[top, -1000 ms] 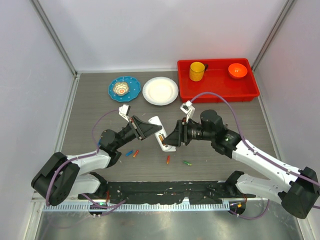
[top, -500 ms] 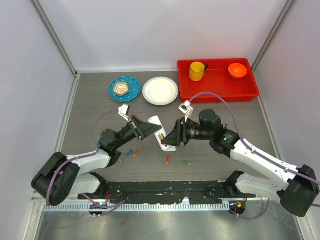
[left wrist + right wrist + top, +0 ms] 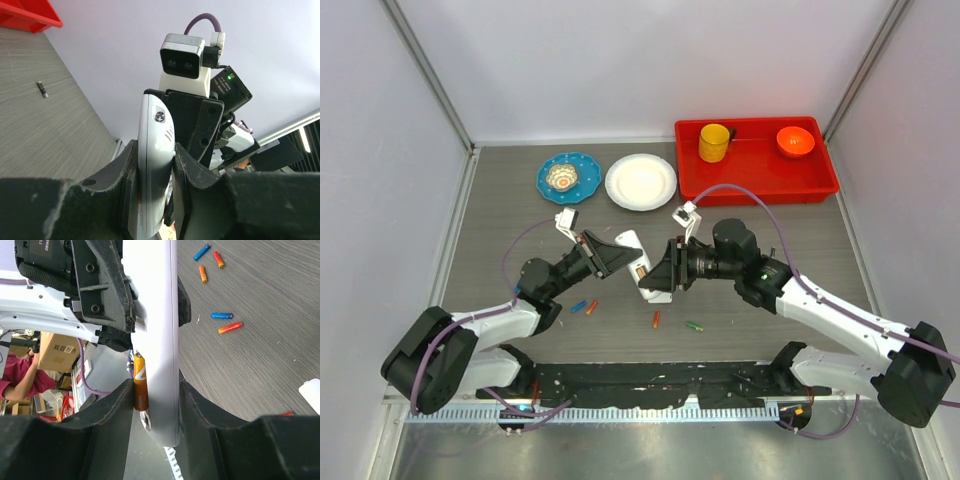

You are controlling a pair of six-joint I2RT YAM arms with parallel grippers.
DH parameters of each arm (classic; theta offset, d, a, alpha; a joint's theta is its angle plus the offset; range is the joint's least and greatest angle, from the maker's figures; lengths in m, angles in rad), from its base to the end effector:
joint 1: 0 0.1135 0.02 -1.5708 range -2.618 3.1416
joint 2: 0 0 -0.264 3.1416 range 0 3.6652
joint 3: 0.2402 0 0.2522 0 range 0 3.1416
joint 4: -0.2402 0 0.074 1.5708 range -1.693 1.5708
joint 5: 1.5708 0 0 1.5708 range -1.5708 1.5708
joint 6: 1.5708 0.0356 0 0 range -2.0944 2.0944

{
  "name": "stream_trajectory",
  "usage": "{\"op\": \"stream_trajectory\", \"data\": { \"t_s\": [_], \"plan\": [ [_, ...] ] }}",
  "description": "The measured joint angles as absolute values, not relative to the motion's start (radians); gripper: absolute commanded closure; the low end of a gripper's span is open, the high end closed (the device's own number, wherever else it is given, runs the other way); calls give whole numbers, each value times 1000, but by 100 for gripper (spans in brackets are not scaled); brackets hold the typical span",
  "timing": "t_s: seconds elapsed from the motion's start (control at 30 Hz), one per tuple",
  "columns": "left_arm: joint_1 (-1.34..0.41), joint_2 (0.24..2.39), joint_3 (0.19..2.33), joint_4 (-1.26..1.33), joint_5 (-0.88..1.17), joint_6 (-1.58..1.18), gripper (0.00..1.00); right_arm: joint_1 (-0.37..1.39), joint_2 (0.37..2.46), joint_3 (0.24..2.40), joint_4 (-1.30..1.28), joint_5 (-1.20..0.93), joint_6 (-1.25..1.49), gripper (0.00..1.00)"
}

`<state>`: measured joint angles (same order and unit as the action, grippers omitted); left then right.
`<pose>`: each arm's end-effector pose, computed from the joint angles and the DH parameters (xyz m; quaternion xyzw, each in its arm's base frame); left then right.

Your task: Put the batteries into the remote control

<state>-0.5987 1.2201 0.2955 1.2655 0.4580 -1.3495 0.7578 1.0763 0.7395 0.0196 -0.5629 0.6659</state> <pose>0.1766 -0.1395 0.2374 -0.0335 0.5907 -0.7316 0.3387 0.1646 0.1819 0.2891 -0.1985 0.7697 0.5384 0.2797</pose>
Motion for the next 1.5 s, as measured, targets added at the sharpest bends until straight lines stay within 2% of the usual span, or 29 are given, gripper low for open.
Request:
{"op": "stream_trajectory", "data": {
  "t_s": [0.43,1.5],
  "plan": [
    [-598,1214,295,1266,445,-1350,100,762,1083,736,54,-563,693,66],
    [-675,1214,266,1268,274,-1274,100,773,1126,719,93,-546,750,65]
  ]
}}
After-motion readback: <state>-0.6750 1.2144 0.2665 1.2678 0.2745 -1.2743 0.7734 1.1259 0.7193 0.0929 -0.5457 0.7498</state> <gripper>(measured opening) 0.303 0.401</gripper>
